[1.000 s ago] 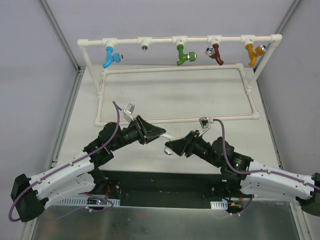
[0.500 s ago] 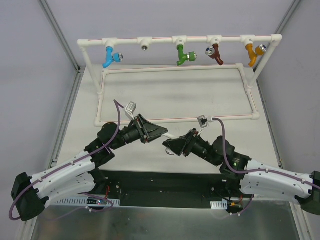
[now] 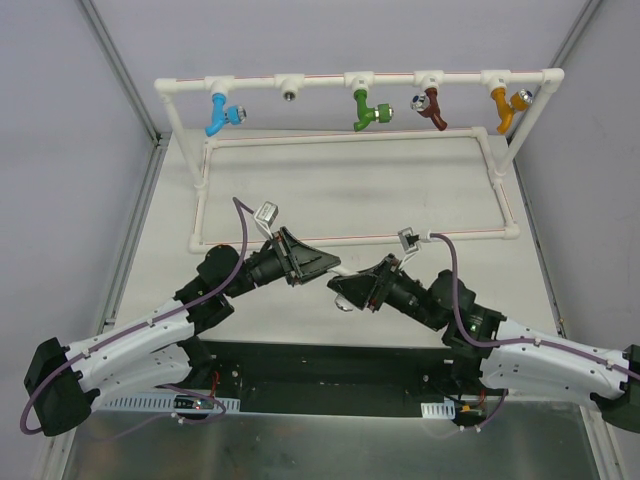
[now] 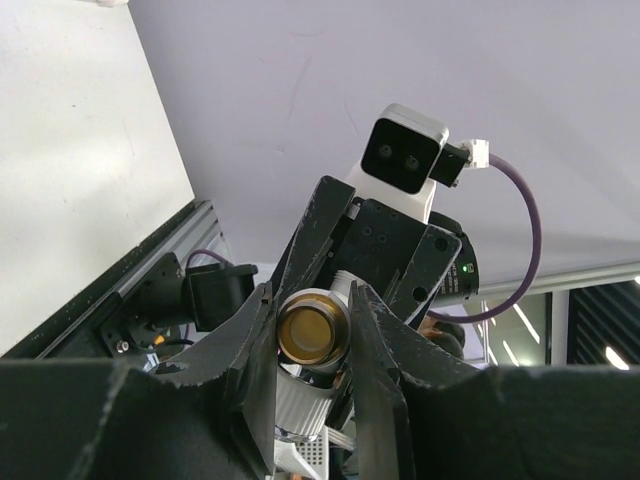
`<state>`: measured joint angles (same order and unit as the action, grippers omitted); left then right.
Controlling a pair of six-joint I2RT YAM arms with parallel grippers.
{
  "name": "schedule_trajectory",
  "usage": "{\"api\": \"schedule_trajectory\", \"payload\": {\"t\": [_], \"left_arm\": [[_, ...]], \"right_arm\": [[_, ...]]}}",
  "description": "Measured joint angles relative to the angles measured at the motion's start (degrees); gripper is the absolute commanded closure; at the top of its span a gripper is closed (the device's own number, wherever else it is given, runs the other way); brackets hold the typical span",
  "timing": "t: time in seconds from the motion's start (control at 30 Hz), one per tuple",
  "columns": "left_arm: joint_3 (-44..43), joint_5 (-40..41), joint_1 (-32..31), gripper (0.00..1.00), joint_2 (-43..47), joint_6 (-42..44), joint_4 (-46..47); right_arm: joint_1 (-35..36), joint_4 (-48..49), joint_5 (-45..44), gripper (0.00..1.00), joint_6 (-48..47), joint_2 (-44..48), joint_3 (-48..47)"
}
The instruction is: Install the water faucets
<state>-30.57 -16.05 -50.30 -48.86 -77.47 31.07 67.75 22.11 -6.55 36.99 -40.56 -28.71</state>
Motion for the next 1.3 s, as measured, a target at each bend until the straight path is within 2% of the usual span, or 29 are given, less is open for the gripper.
{"api": "schedule_trajectory", "payload": {"t": [0.03, 0.07, 0.1, 0.13, 0.27, 0.6, 0.77, 0.93, 1.13, 1.3], "left_arm": [[0.0, 0.0, 0.0, 1.0, 0.0, 0.0, 0.2], [0.0, -0.1, 0.0, 1.0, 0.0, 0.0, 0.3], [0.0, -0.2, 0.0, 1.0, -0.1, 0.0, 0.4], [0.0, -0.3, 0.0, 1.0, -0.2, 0.1, 0.7], [0.0, -0.5, -0.4, 1.0, -0.7, 0.3, 0.9], [0.0, -1.9, -0.8, 1.0, -0.6, 0.5, 1.2], [0.0, -1.9, -0.8, 1.0, -0.6, 0.6, 1.2], [0.0, -1.2, -0.7, 1.0, -0.5, 1.1, 1.2], [0.0, 0.0, -0.8, 1.0, 0.9, 1.9, 1.1], [0.0, 0.1, -0.8, 1.0, 1.1, 2.0, 1.1]], "right_arm": [[0.0, 0.0, 0.0, 0.56, 0.0, 0.1, -0.1], [0.0, 0.0, 0.2, 0.47, 0.0, 0.2, -0.1], [0.0, 0.0, 0.2, 0.33, 0.0, 0.2, -0.1], [-0.1, 0.0, 0.2, 0.26, 0.1, 0.4, -0.1], [-0.1, 0.0, 0.3, 0.23, 0.7, 1.4, -0.1], [-0.2, 0.0, 0.2, 0.4, 1.9, 3.2, -0.1], [-0.4, 0.0, 0.3, 0.33, 2.2, 3.2, -0.1], [-0.4, 0.0, 1.1, 0.34, 2.9, 2.4, -0.1], [-0.4, -0.3, 1.3, 0.44, 3.7, 1.9, -0.1], [-0.4, -0.5, 1.2, 0.57, 4.2, 1.9, -0.1]]}}
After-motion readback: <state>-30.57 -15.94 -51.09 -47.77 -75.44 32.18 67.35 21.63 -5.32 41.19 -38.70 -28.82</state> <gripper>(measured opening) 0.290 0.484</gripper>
